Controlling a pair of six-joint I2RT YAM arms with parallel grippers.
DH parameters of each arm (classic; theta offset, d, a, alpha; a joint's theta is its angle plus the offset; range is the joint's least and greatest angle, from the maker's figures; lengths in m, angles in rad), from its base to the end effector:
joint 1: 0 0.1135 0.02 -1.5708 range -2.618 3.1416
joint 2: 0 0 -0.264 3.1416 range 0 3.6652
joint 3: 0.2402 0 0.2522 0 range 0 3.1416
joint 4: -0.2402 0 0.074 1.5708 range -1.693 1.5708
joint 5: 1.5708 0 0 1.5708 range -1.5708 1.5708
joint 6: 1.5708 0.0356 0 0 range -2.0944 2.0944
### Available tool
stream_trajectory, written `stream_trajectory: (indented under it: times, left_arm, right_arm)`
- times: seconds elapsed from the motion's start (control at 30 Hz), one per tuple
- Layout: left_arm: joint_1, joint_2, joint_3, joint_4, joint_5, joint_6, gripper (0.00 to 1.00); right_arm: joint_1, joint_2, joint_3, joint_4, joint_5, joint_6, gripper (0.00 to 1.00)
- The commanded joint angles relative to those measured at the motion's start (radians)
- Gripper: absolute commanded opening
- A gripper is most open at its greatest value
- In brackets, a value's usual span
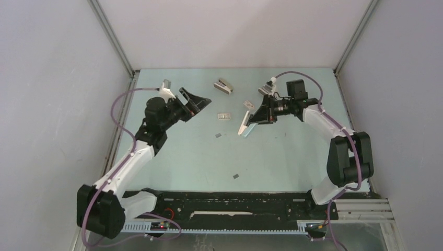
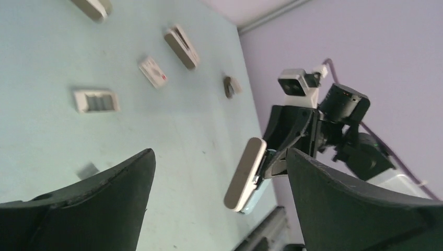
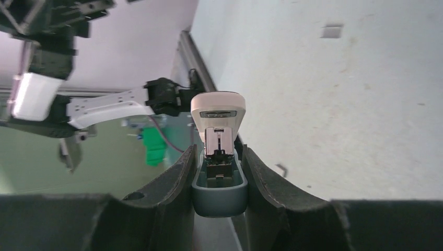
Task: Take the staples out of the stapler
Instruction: Place the stapler at the center of the board.
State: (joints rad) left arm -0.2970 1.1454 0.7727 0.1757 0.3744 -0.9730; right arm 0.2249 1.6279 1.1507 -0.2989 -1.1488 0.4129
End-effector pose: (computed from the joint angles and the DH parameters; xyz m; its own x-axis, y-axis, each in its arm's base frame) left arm 0.2506 -0.0903 0.2997 -0.6140 -0.6166 -0.4928 0.1916 0.4892 -0.8509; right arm 0.3275 0.1082 0.2558 -0.9168 -0.0411 -0.3972 -0.3910 0.2954 0.8717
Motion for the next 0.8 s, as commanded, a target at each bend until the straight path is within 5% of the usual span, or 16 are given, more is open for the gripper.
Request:
stream_trajectory:
  times: [0.0, 0.2, 0.37, 0.77]
  left_arm:
    - [0.01, -0.125, 0.067, -0.124, -0.161, 0.256, 1.0]
    - [0.016, -0.246, 0.019, -0.105, -0.289, 0.351, 1.0]
    - [0.033, -0.368, -0.148, 0.047, -0.461, 0.207, 1.0]
    - [0.081, -0.417, -0.254, 0.114, -0.401, 0.161, 1.0]
  right_arm:
    - [-0.047, -0.095, 0.07, -0.271, 0.1, -0.382, 0.0]
    - [-0.143, -0.157, 0.074, -0.408, 0.162, -0.623, 0.0]
    - [-0.217, -0.172, 0.087, -0.478, 0.226, -0.739, 0.0]
    - [-0.305, -0.092, 0.187, -0.569, 0.483, -0.815, 0.0]
